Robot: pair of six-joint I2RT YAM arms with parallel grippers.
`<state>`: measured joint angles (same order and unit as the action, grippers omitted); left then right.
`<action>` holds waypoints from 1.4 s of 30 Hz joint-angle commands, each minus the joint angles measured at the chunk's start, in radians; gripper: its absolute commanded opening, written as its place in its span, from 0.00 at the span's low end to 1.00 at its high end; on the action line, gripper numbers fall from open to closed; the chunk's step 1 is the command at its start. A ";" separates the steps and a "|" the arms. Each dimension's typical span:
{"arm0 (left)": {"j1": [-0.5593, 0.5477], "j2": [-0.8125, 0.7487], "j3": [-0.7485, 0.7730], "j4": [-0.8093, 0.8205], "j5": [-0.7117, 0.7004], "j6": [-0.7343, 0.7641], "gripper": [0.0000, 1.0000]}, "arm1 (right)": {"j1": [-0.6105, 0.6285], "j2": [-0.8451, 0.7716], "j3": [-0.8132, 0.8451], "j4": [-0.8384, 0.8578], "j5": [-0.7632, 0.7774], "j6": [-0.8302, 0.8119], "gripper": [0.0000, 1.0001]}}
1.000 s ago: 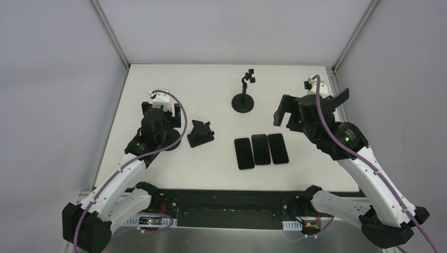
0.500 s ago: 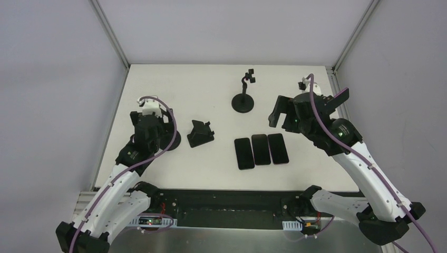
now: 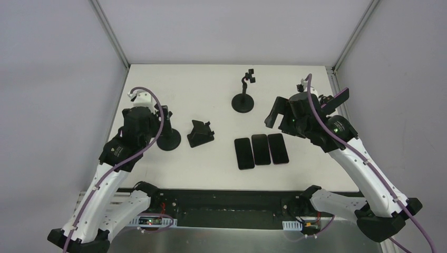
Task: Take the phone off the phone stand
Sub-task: Place the phone stand at the center of the board, then pick up the phone stand with the phone at the center of the board.
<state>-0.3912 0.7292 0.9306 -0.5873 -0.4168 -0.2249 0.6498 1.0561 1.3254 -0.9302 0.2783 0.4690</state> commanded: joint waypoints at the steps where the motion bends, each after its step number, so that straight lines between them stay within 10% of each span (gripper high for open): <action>1: 0.006 0.066 0.198 -0.200 0.060 -0.012 0.99 | -0.009 -0.019 0.034 -0.031 -0.007 0.008 1.00; 16: 0.006 0.186 0.297 -0.350 0.157 -0.219 0.99 | -0.142 0.000 0.125 -0.215 0.119 0.074 1.00; 42: 0.006 0.054 0.265 -0.338 0.329 0.020 0.99 | -1.068 0.080 0.071 0.155 -0.306 0.131 1.00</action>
<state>-0.3912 0.7948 1.2240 -0.9302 -0.1020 -0.2504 -0.3496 1.0790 1.4055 -0.8932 0.1326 0.5961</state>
